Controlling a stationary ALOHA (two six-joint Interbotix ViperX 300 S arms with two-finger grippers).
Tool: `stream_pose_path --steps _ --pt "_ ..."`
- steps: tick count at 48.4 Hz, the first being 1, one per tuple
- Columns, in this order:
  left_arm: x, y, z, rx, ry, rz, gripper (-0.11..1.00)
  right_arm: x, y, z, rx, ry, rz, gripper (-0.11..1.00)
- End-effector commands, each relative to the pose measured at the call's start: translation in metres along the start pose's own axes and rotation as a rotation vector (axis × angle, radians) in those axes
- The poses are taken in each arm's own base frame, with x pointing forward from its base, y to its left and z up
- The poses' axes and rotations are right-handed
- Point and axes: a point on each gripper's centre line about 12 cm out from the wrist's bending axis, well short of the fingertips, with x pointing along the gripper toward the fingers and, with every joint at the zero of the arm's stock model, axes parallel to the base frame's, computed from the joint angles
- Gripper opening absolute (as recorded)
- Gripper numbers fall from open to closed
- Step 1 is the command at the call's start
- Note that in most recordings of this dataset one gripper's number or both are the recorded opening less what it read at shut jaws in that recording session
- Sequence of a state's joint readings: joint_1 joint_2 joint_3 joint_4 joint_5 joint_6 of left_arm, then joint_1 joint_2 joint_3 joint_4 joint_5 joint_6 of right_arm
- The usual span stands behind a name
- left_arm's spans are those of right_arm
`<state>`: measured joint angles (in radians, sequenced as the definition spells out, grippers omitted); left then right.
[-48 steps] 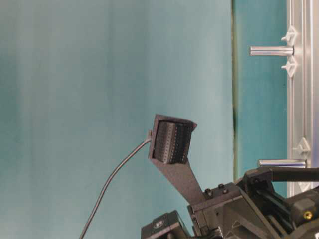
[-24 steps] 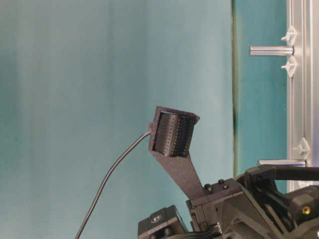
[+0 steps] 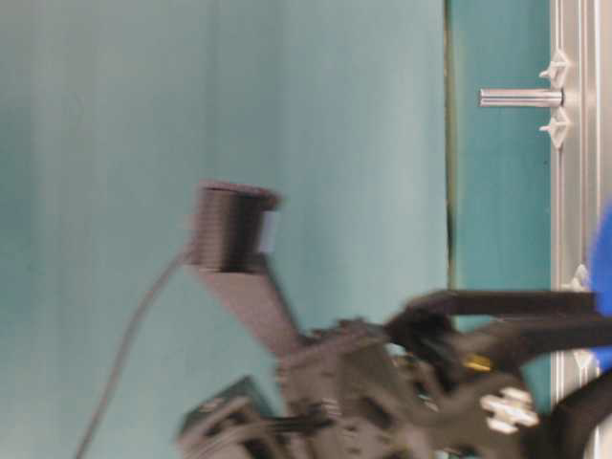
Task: Find the location of the shaft and insert the large gear.
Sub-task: 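Lift the blue gear with the left gripper and carry it over the rail, then move the held gear toward the right shaft and align its hole above it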
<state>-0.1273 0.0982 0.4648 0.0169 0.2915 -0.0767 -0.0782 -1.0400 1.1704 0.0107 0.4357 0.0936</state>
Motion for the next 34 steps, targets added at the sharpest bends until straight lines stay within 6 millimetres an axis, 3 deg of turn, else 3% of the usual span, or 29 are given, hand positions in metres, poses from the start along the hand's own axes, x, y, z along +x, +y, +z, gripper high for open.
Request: stream_pose_path --steps 1,15,27,34 --pt "-0.029 0.005 0.034 -0.009 -0.140 0.003 0.72 -0.001 -0.001 0.004 0.012 -0.013 -0.006 0.05" --pt "-0.063 0.050 0.066 -0.062 -0.330 0.079 0.72 -0.003 -0.002 0.006 0.015 -0.028 -0.012 0.05" --pt "-0.071 0.075 0.079 -0.028 -0.378 0.136 0.72 -0.005 -0.003 0.004 0.016 -0.040 -0.012 0.05" --pt "-0.064 0.083 0.086 -0.016 -0.381 0.152 0.72 -0.007 -0.003 0.003 0.020 -0.049 -0.013 0.05"
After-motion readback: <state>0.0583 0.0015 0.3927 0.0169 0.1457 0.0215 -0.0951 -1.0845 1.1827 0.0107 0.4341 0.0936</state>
